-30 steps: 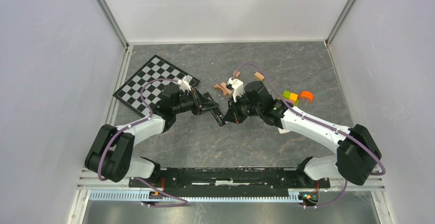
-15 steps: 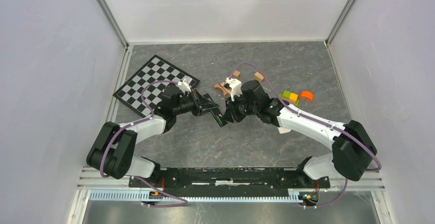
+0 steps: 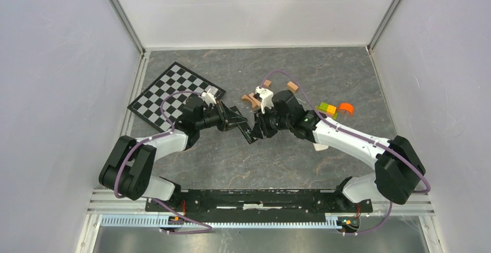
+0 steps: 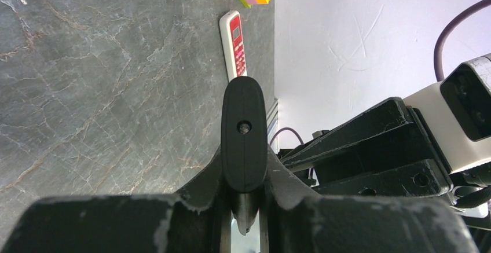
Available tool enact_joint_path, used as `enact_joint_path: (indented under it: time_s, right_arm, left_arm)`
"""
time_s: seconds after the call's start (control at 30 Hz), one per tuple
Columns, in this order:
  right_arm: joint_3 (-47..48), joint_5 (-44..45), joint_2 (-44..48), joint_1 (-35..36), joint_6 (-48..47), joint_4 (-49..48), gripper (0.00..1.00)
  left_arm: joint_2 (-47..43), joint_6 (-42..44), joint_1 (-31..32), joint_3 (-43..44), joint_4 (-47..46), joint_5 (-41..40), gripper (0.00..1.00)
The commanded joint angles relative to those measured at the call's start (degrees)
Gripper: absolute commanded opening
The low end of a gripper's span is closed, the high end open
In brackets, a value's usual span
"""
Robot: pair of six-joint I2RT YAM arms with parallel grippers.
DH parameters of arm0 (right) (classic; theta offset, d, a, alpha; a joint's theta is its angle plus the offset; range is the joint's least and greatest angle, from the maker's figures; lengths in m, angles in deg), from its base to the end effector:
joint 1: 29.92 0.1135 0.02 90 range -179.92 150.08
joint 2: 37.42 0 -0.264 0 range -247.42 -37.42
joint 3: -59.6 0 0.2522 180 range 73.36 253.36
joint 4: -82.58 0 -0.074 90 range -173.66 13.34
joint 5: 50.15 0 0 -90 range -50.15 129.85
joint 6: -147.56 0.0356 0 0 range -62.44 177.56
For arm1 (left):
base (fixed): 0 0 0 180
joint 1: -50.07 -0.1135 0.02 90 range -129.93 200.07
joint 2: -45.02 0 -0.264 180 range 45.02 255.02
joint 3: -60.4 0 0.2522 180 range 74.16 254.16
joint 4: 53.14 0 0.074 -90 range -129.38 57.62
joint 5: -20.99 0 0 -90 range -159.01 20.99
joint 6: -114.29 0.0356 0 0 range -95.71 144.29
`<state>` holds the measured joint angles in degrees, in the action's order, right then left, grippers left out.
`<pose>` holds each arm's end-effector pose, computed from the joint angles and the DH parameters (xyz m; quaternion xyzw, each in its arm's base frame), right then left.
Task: Load the batteries into the remote control
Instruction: Load the battery into the remote control.
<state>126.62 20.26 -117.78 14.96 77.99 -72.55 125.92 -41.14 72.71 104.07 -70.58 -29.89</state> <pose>0.2082 0.2242 0.2491 -0.2603 0.8506 0.3611 0.2798 0.2449 -0.1265 0.1872 -0.1020 0.7880 -0.5736 0.1992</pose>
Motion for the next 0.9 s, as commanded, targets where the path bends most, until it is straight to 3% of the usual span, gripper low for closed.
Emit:
enact_joint_path:
  time_s: [0.0, 0.3, 0.47, 0.6, 0.7, 0.87]
  right_arm:
    - [2.7, -1.7, 0.9, 0.3, 1.7, 0.5, 0.31]
    - [3.2, -0.2, 2.8, 0.0, 3.2, 0.5, 0.38]
    - [-0.3, 0.0, 7.7, -1.4, 7.9, -5.3, 0.64]
    - [-8.7, 3.6, 14.9, -2.9, 16.3, -16.6, 0.76]
    - [-18.1, 8.3, 21.2, -3.2, 25.1, -31.0, 0.83]
    - [-26.8, 12.6, 25.2, -3.1, 34.2, -47.2, 0.85]
  left_arm:
    - [0.5, -2.9, 0.3, 0.6, -4.7, 1.6, 0.02]
    - [0.0, -2.8, 0.3, 0.4, -4.8, 1.7, 0.02]
    - [-1.0, -3.9, 0.3, 0.1, -5.9, 1.7, 0.02]
    - [-2.6, -5.9, 0.3, 0.0, -6.5, 1.2, 0.02]
    - [-3.4, -11.0, 0.3, 0.0, -10.0, 0.5, 0.02]
    - [-2.9, -19.6, 0.3, 0.8, -16.2, -0.8, 0.02]
